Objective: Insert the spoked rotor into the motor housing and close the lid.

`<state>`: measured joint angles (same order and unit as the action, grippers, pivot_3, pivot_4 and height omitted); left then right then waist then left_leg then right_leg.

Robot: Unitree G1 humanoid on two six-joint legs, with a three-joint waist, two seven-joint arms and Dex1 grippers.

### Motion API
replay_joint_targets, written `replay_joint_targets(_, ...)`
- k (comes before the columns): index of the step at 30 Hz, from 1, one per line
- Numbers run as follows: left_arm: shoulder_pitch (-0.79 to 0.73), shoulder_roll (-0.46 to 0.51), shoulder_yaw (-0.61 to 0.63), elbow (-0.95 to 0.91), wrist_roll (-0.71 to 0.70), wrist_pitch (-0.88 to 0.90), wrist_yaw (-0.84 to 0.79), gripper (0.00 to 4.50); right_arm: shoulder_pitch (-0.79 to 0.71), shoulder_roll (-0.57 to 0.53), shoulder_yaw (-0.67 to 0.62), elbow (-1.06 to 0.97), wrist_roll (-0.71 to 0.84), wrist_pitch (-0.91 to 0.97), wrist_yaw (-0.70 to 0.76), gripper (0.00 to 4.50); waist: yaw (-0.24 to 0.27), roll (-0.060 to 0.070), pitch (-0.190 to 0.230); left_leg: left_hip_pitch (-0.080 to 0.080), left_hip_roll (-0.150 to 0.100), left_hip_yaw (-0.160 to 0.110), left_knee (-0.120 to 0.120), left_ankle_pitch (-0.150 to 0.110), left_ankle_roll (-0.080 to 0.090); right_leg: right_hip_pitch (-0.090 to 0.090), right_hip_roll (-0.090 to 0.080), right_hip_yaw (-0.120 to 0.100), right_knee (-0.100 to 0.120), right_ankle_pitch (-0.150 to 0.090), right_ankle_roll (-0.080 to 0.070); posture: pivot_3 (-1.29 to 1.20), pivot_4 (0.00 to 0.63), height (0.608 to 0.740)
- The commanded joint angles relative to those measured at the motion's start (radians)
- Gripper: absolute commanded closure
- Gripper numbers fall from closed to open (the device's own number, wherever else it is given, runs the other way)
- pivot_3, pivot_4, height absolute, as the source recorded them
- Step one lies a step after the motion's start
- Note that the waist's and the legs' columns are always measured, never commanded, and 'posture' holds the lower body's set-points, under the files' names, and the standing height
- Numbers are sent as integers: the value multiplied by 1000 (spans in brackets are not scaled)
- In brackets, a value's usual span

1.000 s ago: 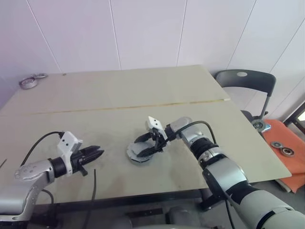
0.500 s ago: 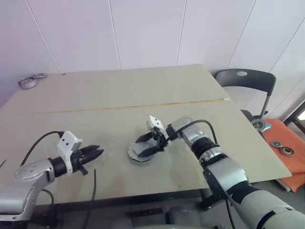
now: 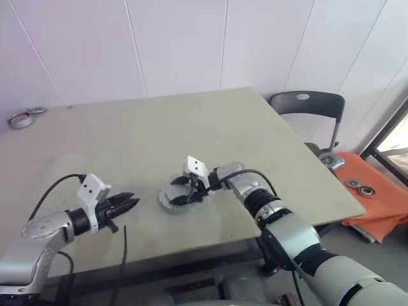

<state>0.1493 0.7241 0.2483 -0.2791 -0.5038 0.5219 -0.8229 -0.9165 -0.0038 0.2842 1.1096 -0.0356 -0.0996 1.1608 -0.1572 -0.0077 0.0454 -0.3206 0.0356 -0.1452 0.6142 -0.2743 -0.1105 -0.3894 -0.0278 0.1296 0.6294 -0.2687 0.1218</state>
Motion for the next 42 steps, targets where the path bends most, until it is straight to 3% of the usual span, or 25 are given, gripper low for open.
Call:
replay_joint_targets(1,-17,1,10,-21,-1,-10,5,3272,-37,-21,-24,16,-20,-12,-60,1444,1,-1,0,0,0,0,0,0,0,0,0,0,-1,0,0,0,0,740)
replay_joint_targets(31,-46,-11,-13,-9,5,-9,9,3272,-84,4,-53,107,-55,-75,-343,1444,1,0,5,-1,0,0,0,0,0,-3,0,0,-1,0,0,0,0,740)
replay_joint_targets(38,-51,-12,-17,-7,5,-10,11,3272,-33,-25,37,70,-90,-64,-20,1444,3,1,9,-3,0,0,0,0,0,-4,0,1,-2,0,0,0,0,740)
replay_joint_targets(42,-52,-17,-21,-9,7,-11,18,3272,-20,-28,57,70,-115,-45,-12,1444,6,0,7,-8,-2,0,-8,-2,-1,-4,0,3,-1,-1,4,0,0,740)
